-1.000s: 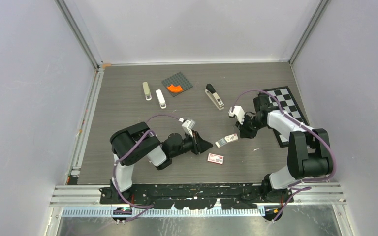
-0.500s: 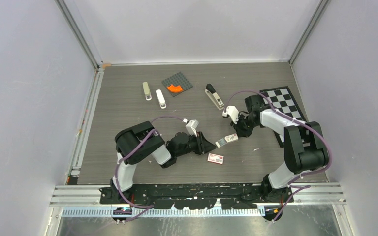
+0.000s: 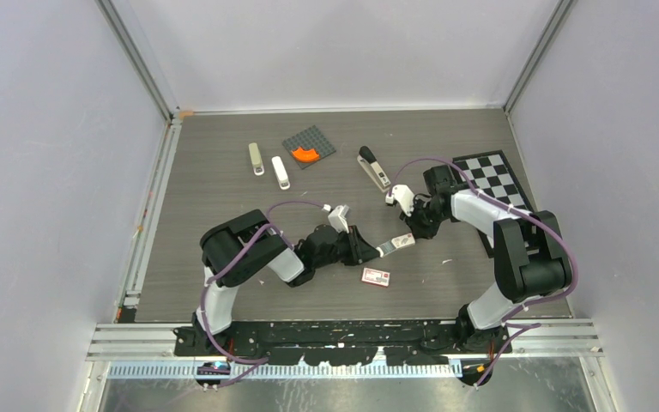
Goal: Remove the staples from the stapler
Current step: Close the staple box at the center of the board.
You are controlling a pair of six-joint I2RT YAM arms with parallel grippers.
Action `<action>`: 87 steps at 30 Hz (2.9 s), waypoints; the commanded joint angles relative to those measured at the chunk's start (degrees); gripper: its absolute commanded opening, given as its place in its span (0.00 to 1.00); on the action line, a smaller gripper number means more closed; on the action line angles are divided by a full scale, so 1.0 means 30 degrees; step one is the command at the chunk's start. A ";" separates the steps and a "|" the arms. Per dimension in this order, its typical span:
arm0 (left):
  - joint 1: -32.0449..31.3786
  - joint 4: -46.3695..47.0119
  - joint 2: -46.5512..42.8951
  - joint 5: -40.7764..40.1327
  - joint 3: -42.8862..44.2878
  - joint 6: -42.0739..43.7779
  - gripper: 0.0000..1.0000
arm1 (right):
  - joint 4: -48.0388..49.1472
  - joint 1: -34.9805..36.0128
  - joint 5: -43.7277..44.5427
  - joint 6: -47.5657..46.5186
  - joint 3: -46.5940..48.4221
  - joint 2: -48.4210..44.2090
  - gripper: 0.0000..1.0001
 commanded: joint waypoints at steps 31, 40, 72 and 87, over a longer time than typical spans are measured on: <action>0.0617 -0.1246 0.0871 -0.1024 0.0903 -0.0935 0.13 | -0.1284 0.1426 0.0047 -0.0633 0.0880 0.0541 0.14; 0.0678 -0.1999 0.0499 -0.1278 0.1087 -0.0814 0.11 | -0.1655 0.1671 -0.0240 -0.0849 0.0883 0.0587 0.15; 0.1059 -0.2087 -0.0210 -0.0759 0.1368 -0.1975 0.26 | -0.1282 0.1716 0.0686 -0.0472 0.0913 0.0826 0.18; 0.1029 -0.2238 0.0464 -0.0218 0.2054 -0.2204 0.23 | -0.2493 0.1724 0.0286 -0.1534 0.1166 0.0871 0.18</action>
